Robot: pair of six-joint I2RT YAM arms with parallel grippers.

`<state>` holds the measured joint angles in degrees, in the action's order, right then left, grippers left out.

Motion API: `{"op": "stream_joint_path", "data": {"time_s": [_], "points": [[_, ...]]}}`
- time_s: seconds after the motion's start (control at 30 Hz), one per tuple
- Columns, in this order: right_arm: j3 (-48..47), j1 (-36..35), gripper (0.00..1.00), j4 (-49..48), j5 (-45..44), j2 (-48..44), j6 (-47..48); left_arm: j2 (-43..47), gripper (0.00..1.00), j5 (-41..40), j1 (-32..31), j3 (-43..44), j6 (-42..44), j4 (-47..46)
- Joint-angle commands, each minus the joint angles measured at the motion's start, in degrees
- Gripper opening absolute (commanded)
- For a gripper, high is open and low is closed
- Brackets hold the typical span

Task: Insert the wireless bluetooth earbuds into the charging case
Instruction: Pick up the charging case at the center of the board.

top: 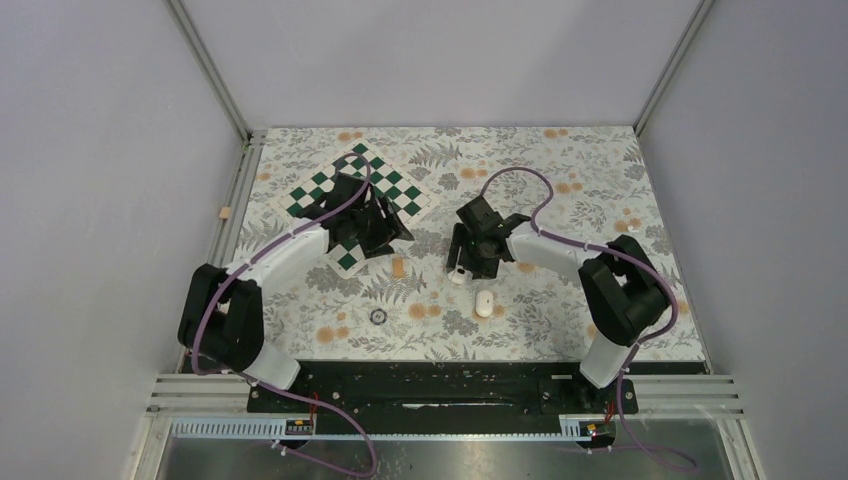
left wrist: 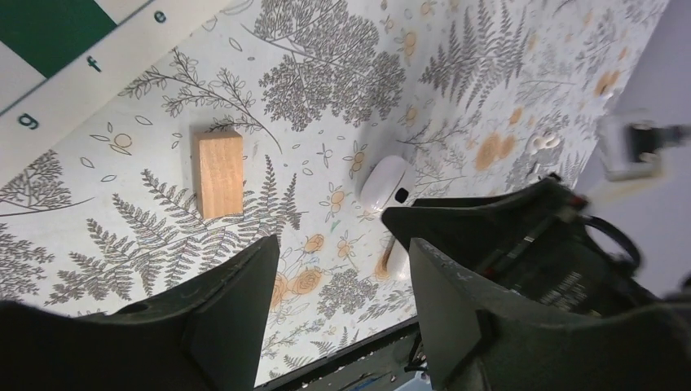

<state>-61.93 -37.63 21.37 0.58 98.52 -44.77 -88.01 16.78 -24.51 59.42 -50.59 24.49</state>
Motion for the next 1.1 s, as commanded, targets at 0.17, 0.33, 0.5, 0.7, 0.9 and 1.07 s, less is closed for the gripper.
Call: {"op": "stream_joint_path", "data": {"time_s": [0.17, 0.33, 0.5, 0.7, 0.9, 1.07], "points": [[-3.79, -1.68, 0.67, 3.37, -4.14, 4.99, 0.39, 3.21, 0.62, -1.92, 0.69, -2.18, 1.42, 0.17], [-5.03, -1.83, 0.63, 3.4, -4.02, 6.44, 1.49, 3.07, 0.62, 0.09, 0.69, -3.0, 3.56, -0.32], [-6.71, -1.8, 0.71, 5.33, -6.19, 6.91, 3.93, 3.14, 0.62, 0.92, 0.69, -3.59, 4.27, -0.55], [-8.71, -1.81, 0.66, 8.5, -11.44, 7.18, 7.19, 2.3, 0.62, 2.9, 0.68, -4.43, 3.89, -2.66], [-10.31, -1.71, 0.62, 8.6, -11.13, 8.97, 8.28, 1.29, 0.63, 4.28, 0.62, -4.78, 3.87, -3.65], [-11.64, -1.76, 0.67, 8.65, -10.51, 10.61, 9.09, 1.47, 0.66, 5.0, 0.61, -5.52, 4.2, -4.27]]}}
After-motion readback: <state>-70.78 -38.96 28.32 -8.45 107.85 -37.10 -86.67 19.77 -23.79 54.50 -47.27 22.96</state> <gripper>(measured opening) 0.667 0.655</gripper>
